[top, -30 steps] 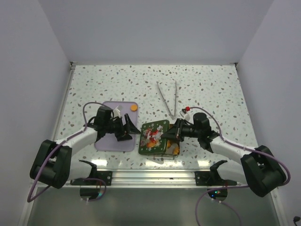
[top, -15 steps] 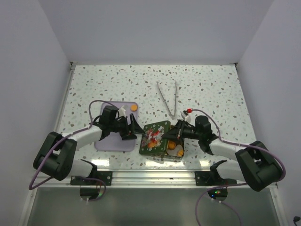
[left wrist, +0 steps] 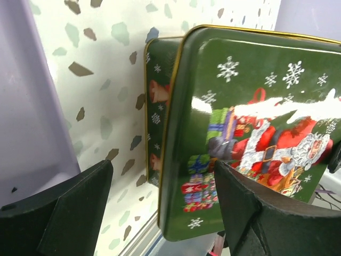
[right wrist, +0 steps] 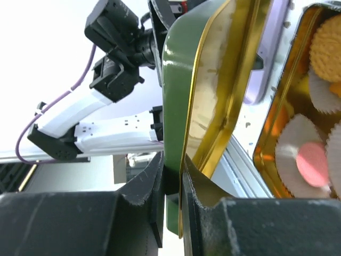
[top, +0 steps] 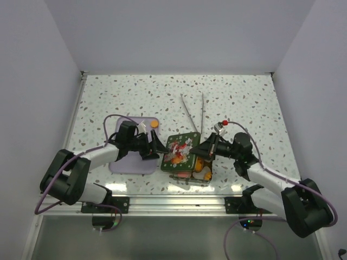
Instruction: Pack the cookies
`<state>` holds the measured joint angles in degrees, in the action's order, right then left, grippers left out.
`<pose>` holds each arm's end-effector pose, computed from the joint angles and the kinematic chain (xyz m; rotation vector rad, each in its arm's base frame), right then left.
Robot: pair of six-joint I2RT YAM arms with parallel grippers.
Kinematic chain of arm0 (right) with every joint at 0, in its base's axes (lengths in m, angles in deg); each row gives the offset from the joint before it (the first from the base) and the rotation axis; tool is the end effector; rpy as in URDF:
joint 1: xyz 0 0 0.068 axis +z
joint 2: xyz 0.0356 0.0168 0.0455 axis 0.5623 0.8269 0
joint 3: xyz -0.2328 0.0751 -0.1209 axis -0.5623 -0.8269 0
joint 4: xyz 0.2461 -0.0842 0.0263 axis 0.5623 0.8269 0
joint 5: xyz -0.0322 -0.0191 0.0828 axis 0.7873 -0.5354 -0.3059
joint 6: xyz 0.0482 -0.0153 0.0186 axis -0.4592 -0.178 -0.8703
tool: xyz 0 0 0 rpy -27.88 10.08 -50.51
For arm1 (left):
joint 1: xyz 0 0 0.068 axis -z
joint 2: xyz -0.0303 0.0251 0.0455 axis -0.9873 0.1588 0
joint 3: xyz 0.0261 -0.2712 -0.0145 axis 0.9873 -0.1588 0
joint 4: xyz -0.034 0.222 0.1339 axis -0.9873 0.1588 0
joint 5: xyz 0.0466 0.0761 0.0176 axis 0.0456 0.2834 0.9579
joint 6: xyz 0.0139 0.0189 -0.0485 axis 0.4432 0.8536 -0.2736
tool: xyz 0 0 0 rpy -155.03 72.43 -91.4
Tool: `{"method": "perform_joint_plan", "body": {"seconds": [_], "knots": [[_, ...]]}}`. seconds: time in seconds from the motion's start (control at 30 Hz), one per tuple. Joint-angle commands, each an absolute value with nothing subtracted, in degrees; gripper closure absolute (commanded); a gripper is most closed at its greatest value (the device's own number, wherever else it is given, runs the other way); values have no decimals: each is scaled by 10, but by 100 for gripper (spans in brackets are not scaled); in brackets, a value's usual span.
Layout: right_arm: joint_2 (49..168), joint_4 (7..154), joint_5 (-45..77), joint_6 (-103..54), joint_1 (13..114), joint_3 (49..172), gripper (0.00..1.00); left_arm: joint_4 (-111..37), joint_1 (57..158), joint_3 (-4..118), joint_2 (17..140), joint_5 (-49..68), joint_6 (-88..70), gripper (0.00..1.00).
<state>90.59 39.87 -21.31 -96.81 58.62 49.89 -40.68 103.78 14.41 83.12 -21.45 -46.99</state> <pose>0.1779 0.1084 0.1914 0.2840 2.1212 1.8854 0.2203 -0.1175 0.1514 -0.2183 2.5738 -1.3601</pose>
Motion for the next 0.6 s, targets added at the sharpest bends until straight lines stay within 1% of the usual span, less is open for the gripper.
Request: {"method": "perform_joint_plan", "body": {"seconds": [0.0,0.07,0.1,0.13,0.2,0.47,0.57], "knots": [[828,512,-255,-946,547,532,100,-449,1040,166,838,-222,-484,18],[784,666,-262,-830,529,596,100,-448,1040,167,836,-220,-485,18],[777,797,-267,-788,516,618,100,-450,1040,167,836,-219,-486,18],[773,860,-271,-718,510,655,100,-451,1040,167,837,-219,-487,18],[771,972,-285,-669,488,676,100,-453,1040,166,841,-215,-488,18],[773,1074,-286,-578,468,711,100,-472,1040,166,842,-214,-506,19],[786,1070,-278,-562,468,713,100,-472,1040,164,838,-212,-506,19]]}}
